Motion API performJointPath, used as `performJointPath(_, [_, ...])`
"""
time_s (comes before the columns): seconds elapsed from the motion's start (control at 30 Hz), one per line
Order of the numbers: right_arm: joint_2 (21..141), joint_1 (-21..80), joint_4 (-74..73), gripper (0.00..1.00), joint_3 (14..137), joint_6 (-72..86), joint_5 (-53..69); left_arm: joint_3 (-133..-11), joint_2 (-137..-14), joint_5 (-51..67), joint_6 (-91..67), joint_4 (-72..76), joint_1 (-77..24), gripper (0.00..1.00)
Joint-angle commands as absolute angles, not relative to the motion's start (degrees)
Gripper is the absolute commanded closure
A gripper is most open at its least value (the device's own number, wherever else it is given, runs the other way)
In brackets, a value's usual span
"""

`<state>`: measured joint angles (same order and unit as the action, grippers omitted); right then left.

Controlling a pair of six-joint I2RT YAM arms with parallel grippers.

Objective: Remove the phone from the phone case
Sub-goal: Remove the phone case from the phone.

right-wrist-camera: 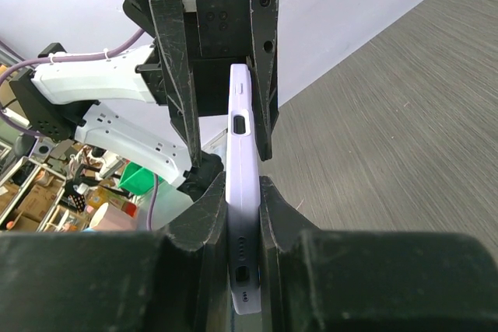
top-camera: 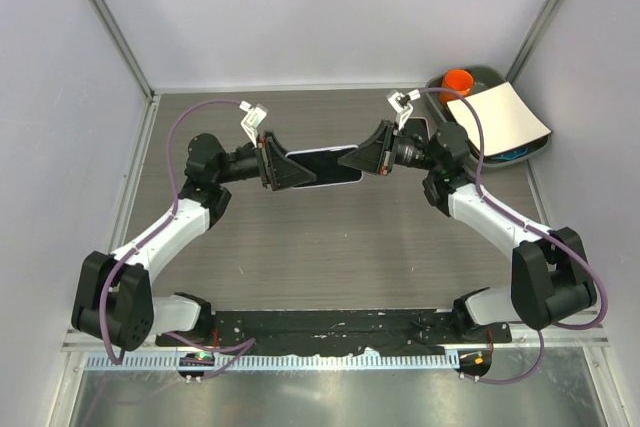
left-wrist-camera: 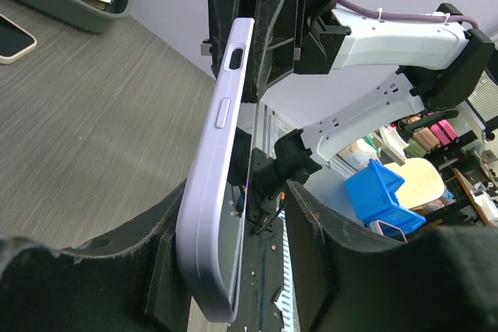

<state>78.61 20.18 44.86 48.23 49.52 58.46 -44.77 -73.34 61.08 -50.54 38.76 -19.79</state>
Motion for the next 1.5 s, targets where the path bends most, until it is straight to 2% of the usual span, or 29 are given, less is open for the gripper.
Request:
performJointPath(0.0, [76.2, 19.9, 49.7, 0.99, 48.8, 50.0, 54.1, -45.7, -71.9, 61.8, -49.9, 42.0, -19.8, 0.5])
performJointPath(0.2, [75.6, 19.8, 54.5, 0.99, 48.1, 52.7, 55.5, -46.0, -72.2, 59.9, -48.8, 39.5, -19.6, 0.46])
performJointPath(1.2, [76.8, 21.9, 50.3, 0.99, 49.3, 49.0, 53.6, -45.8, -72.7, 58.4, -49.0, 39.3, -19.1, 0.48])
performJointPath(1.47, [77.0, 21.9, 50.1, 0.99, 49.5, 48.3, 52.3, -45.6, -72.5, 58.5, -49.0, 39.3, -19.1, 0.55])
